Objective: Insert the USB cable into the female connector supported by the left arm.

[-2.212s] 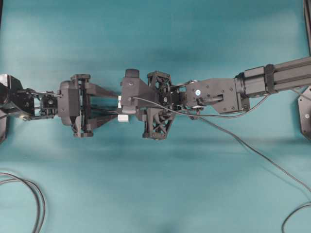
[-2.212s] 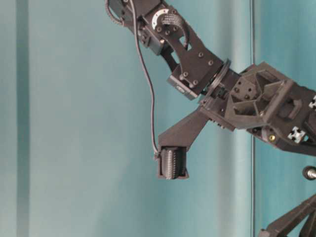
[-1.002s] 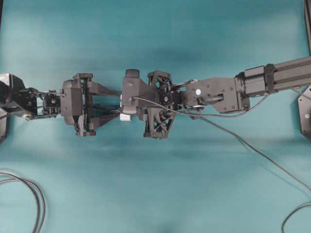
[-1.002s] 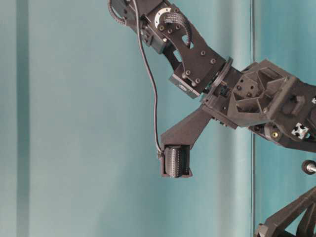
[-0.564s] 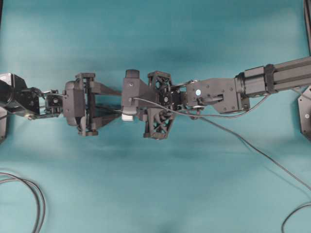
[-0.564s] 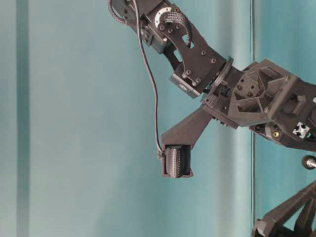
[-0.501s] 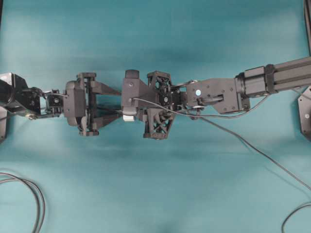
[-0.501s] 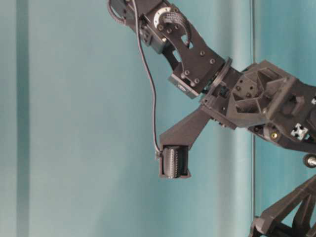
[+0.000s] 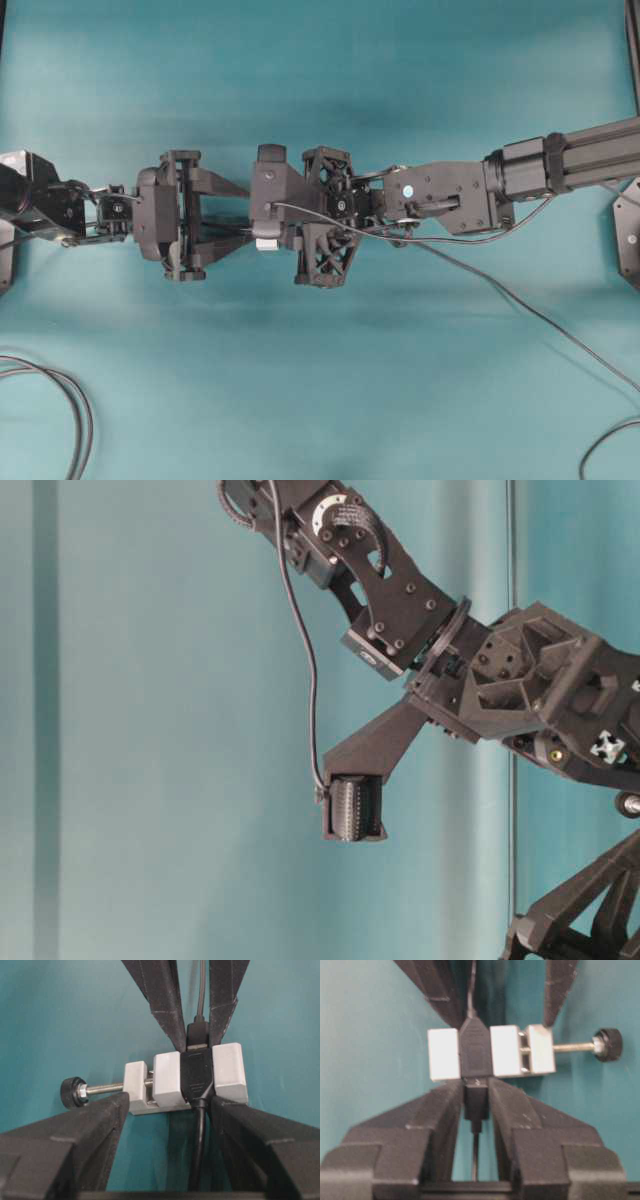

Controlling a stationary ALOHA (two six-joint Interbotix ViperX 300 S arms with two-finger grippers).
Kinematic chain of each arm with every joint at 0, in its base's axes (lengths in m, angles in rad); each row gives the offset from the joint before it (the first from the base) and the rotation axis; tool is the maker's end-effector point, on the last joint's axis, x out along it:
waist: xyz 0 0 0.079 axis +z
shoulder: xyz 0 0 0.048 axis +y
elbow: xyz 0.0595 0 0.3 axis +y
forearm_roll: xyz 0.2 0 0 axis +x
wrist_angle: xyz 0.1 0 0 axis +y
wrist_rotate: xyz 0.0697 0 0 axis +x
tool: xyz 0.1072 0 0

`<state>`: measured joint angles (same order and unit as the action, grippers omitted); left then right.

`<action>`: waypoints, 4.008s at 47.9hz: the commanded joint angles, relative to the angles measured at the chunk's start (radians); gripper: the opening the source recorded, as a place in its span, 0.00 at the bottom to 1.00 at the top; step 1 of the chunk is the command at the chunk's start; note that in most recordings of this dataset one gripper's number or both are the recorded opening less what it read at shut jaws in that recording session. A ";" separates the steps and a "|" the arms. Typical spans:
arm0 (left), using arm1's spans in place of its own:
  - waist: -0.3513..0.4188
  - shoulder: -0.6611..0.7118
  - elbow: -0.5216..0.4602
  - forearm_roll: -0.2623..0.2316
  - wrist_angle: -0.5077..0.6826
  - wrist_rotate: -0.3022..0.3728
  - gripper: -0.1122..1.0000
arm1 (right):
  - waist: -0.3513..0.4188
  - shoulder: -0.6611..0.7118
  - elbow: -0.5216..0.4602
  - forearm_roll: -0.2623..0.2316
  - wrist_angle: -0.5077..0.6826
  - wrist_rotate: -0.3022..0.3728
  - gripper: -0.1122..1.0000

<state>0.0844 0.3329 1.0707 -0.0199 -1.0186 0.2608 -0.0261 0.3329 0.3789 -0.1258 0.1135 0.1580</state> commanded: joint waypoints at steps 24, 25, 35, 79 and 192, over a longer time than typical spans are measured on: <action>0.003 -0.031 -0.032 -0.003 0.028 0.011 0.77 | 0.012 -0.037 -0.018 -0.012 -0.018 -0.008 0.28; 0.003 -0.034 -0.031 -0.003 0.032 0.011 0.77 | 0.012 -0.040 -0.017 -0.012 -0.011 -0.008 0.28; 0.002 -0.069 -0.018 -0.003 0.100 0.005 0.77 | 0.018 -0.071 -0.021 -0.012 0.107 -0.014 0.28; 0.003 -0.206 0.080 -0.005 0.181 -0.005 0.80 | 0.018 -0.156 0.101 -0.014 0.069 -0.008 0.77; -0.037 -0.012 -0.005 -0.003 0.015 -0.040 0.78 | 0.040 -0.043 -0.018 -0.014 0.239 0.104 0.29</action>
<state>0.0522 0.3283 1.0753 -0.0215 -0.9956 0.2332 0.0107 0.3037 0.3866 -0.1381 0.3528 0.2608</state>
